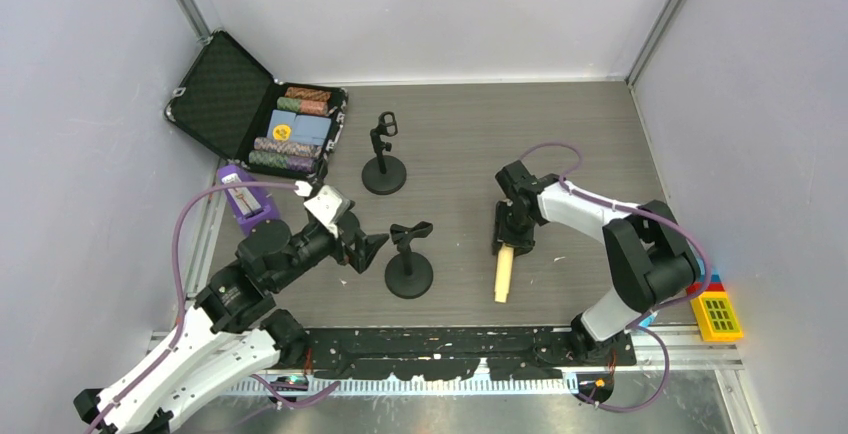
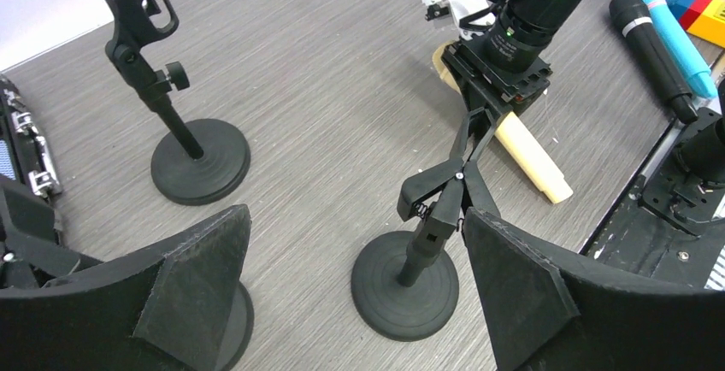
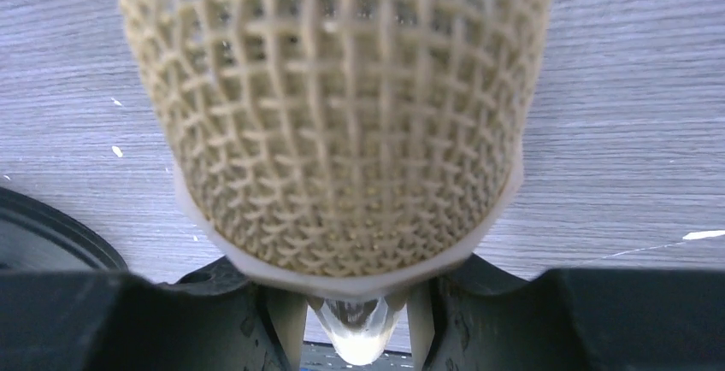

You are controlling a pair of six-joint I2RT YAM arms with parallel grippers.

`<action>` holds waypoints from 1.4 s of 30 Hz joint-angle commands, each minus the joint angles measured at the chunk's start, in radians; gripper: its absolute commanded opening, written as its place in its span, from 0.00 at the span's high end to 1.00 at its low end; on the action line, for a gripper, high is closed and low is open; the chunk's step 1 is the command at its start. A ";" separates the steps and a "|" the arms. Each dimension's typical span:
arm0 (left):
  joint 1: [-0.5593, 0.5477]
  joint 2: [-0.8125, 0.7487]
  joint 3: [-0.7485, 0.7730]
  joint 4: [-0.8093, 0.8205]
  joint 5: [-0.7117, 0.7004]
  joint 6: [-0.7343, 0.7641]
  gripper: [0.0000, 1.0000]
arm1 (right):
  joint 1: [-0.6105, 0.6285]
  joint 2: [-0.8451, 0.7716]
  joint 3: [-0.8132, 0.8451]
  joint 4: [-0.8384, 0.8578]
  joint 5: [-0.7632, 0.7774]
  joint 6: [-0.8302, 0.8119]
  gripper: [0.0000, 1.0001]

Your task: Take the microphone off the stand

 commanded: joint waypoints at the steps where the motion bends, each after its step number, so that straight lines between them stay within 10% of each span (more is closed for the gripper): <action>1: 0.004 -0.028 0.010 0.007 -0.037 0.004 0.00 | -0.001 0.031 0.026 -0.039 0.030 -0.013 0.66; 28: 0.004 -0.031 0.014 -0.037 -0.099 0.032 0.00 | 0.004 -0.206 0.109 -0.248 0.601 0.076 0.36; 42: 0.004 0.006 0.003 0.012 -0.114 0.004 0.00 | 0.200 -0.513 -0.166 0.324 0.026 0.157 0.32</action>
